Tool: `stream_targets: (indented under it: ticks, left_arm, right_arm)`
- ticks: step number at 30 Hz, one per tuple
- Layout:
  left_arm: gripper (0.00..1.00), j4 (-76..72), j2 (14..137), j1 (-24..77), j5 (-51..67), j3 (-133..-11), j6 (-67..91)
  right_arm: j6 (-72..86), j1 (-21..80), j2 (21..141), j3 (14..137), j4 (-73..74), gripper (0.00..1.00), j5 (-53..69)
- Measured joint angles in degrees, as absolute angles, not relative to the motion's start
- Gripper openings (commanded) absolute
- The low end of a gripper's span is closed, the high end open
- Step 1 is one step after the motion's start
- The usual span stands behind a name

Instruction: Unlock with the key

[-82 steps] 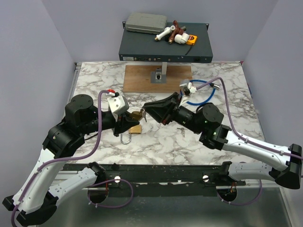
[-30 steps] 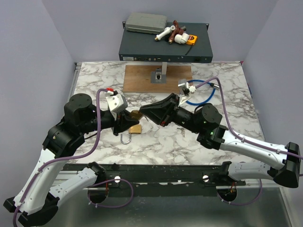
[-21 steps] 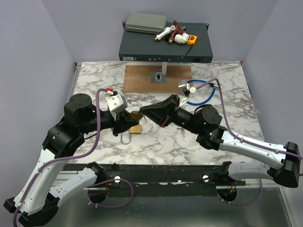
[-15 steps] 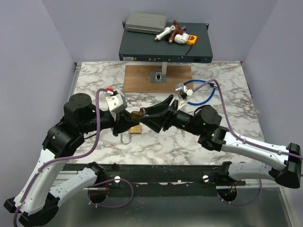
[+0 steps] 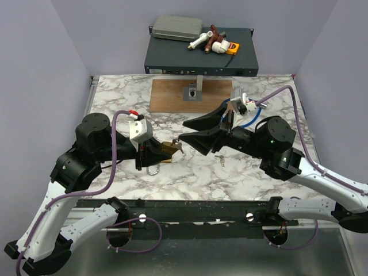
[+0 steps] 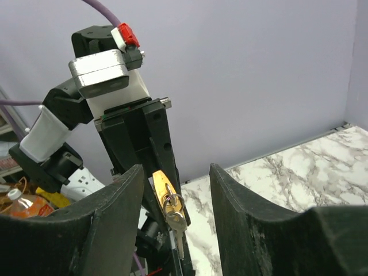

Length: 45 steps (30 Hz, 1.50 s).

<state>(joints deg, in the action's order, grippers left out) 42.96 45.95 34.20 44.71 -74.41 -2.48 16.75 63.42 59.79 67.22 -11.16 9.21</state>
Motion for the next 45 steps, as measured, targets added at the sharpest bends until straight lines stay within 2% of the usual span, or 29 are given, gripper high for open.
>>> stream_targets:
  ticks: [6, 13, 22, 27, 31, 36, 37, 45]
  left_arm:
    - [0.0, 43.0, 46.0, 34.2, 48.4, -74.5, -2.8]
    - [0.0, 43.0, 46.0, 34.2, 50.3, -74.5, -3.1]
    - [0.0, 43.0, 46.0, 34.2, 51.3, -74.5, -3.1]
    - [0.0, 43.0, 46.0, 34.2, 51.7, -74.5, -3.1]
    - [0.0, 43.0, 46.0, 34.2, 51.7, -74.5, -3.1]
    - [0.0, 43.0, 46.0, 34.2, 51.7, -74.5, -3.1]
    - [0.0, 43.1, 46.0, 34.2, 51.7, -74.5, -3.1]
    - [0.0, 43.7, 45.7, 34.1, 51.8, -74.5, -3.1]
  right_arm:
    - [13.9, 63.4, 62.2, 71.1, -4.0, 0.48, 14.1]
    - [12.2, 63.2, 63.0, 72.8, 2.1, 0.42, 17.9]
    - [11.7, 62.9, 63.2, 74.2, 3.7, 0.43, 20.0]
    - [10.9, 62.6, 64.1, 76.2, 5.0, 0.4, 20.6]
    - [10.4, 62.4, 64.6, 76.9, 5.9, 0.28, 21.2]
    - [10.2, 62.1, 65.0, 77.6, 6.6, 0.03, 22.6]
    - [10.2, 62.1, 65.1, 77.6, 6.6, 0.01, 22.8]
    - [10.0, 62.0, 65.2, 77.8, 6.6, 0.01, 25.0]
